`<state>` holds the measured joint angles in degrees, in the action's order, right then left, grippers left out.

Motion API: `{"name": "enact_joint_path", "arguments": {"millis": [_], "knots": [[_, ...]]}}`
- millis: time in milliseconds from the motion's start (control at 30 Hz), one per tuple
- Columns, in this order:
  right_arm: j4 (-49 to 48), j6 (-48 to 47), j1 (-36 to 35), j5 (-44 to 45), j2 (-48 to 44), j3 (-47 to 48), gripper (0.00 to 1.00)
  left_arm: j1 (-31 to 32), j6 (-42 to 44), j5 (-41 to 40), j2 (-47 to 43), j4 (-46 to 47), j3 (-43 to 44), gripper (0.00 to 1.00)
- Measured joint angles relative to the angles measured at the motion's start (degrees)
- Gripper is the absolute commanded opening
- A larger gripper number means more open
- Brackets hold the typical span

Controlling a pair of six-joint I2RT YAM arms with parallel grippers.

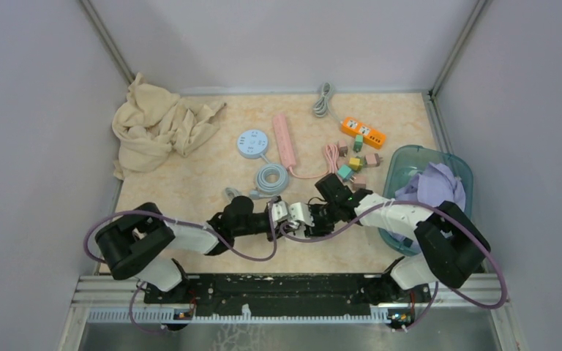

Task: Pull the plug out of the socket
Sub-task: Remove the plug from the socket.

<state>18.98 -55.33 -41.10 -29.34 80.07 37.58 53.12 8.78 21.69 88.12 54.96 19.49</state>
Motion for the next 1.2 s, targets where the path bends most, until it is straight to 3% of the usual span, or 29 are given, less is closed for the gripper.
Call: {"name": "enact_joint_path", "arguments": {"millis": [100, 200, 400, 500, 800, 1033, 1200], "knots": [[0.0, 0.0, 0.1, 0.4, 0.0, 0.0, 0.0, 1.0, 2.2, -1.1, -2.2, -7.2, 2.1, 0.0], [-0.2, 0.0, 0.1, 0.3, 0.0, 0.0, 0.0, 0.5, 1.7, -0.9, -3.1, -8.2, 1.7, 0.0], [-1.5, 0.3, -0.7, -2.3, 0.4, 0.1, 0.0, -4.8, -8.3, 5.6, -2.1, 5.6, -4.9, 0.0], [-1.4, 0.8, -0.8, -2.7, 0.5, 0.4, 0.0, -4.6, -9.8, 5.8, -0.5, 9.6, -5.7, 0.0], [-0.1, 0.6, -0.4, -1.2, 0.7, 0.5, 0.0, 2.2, -1.5, -5.2, -5.5, -6.3, -1.0, 0.01], [-2.3, 0.5, -0.5, -2.1, 0.9, 1.3, 0.0, -4.9, -7.3, 2.6, -7.3, -4.6, -2.5, 0.01], [-1.7, 0.5, -0.7, -2.2, 1.5, 1.6, 0.0, -1.0, -4.0, -1.8, -8.9, -8.5, -1.6, 0.01]]}}
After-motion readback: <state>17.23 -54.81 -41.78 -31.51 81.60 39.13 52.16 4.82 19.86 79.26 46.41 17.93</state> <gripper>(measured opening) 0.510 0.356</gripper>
